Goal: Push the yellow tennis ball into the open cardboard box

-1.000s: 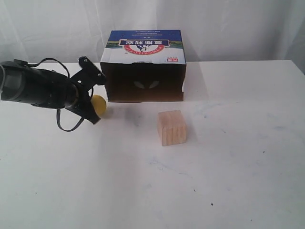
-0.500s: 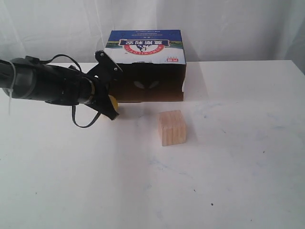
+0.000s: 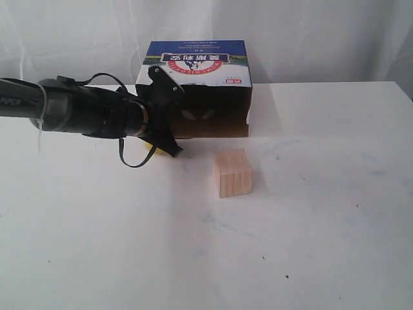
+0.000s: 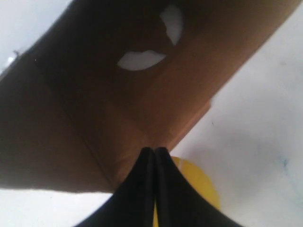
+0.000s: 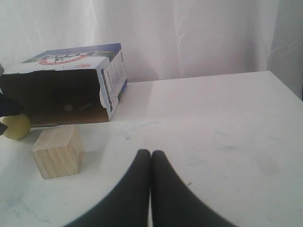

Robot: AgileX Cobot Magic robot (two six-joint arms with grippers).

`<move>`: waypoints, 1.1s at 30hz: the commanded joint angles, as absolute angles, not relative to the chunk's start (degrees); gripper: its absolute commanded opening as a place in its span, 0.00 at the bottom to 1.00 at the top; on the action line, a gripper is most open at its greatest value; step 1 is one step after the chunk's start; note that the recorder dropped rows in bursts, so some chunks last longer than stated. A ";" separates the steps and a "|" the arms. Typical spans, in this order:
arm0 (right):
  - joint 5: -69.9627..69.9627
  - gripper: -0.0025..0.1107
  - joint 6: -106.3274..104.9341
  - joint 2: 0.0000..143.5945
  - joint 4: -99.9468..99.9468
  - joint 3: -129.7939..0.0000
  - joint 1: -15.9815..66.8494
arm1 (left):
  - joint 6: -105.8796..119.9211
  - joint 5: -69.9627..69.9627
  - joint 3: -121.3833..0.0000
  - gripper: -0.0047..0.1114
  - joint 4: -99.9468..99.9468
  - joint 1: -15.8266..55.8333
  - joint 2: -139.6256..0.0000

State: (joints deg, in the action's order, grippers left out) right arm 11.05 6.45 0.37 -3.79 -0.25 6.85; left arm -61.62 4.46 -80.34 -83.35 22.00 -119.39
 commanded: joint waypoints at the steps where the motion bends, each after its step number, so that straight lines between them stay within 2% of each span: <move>1: 10.65 0.02 6.25 0.00 -3.69 0.00 6.79 | -62.27 3.36 -83.60 0.04 -82.90 22.16 -122.33; 22: 10.65 0.02 6.25 0.00 -3.69 0.00 6.79 | -58.11 2.91 -95.98 0.04 -84.41 22.16 -127.97; 29: 10.65 0.02 6.25 0.00 -3.69 0.00 6.79 | -58.41 -0.84 -95.13 0.04 -87.28 23.61 -125.97; 33: 10.65 0.02 6.25 0.00 -3.69 0.00 6.79 | -58.41 -2.34 -90.26 0.04 -87.79 25.30 -121.51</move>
State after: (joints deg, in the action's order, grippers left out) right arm 11.05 6.45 0.37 -3.79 -0.25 6.85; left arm -58.00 -1.10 -93.29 -86.68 23.98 -124.96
